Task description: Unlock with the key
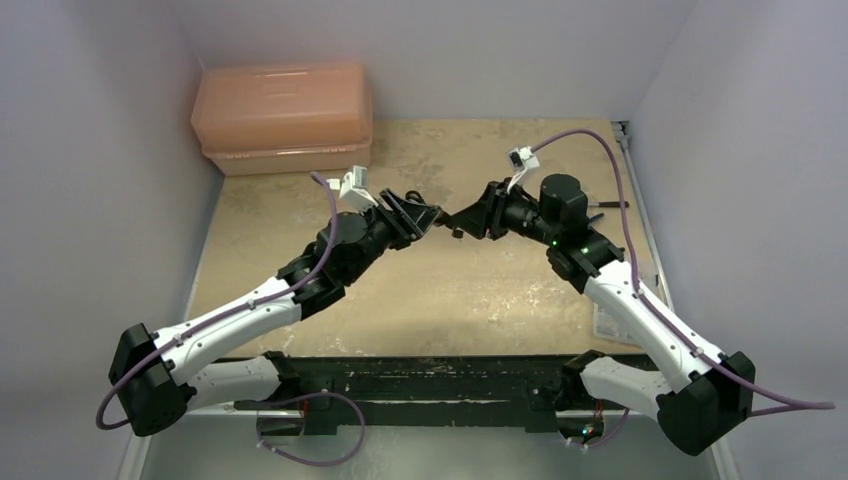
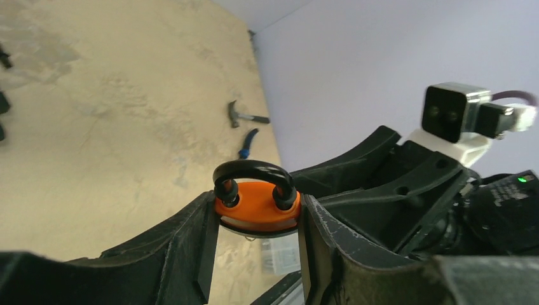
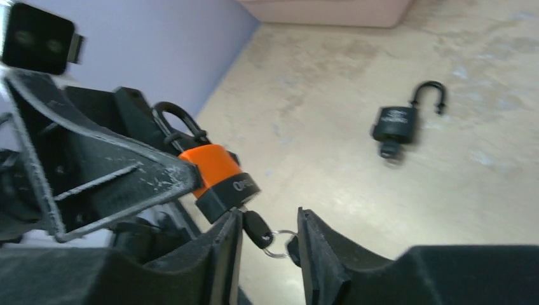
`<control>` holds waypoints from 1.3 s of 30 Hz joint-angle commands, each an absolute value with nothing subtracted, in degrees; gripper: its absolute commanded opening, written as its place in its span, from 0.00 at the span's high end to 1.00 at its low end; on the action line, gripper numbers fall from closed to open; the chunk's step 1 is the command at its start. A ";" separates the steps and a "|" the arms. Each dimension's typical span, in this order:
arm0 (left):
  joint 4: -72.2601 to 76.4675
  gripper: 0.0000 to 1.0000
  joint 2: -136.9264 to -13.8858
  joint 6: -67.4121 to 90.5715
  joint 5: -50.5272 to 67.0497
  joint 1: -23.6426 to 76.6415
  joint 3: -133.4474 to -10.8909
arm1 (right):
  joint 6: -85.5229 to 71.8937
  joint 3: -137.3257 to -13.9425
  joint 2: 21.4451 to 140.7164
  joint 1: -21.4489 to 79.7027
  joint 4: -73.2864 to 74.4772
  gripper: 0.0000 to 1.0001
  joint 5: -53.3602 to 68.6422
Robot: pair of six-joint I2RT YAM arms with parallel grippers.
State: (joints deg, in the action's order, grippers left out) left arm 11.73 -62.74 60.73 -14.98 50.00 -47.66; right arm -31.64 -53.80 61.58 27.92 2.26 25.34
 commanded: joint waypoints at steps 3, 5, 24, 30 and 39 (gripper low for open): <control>4.01 1.00 -64.49 63.85 -16.91 51.46 -52.63 | -22.27 -57.00 60.09 27.33 5.27 0.44 19.68; 3.37 1.00 -64.97 64.57 -17.13 51.49 -53.39 | -20.21 -57.50 59.94 27.37 6.07 0.39 21.79; 3.33 1.00 -62.84 67.23 -14.48 51.47 -55.76 | -11.12 -58.37 59.56 33.48 7.80 0.13 27.36; 3.15 1.00 -62.95 67.58 -13.43 51.44 -56.44 | -10.41 -59.67 62.00 38.02 7.30 0.18 22.01; 2.72 1.00 -61.61 67.93 -13.58 51.48 -56.22 | -10.63 -59.84 63.19 38.41 6.45 0.36 16.90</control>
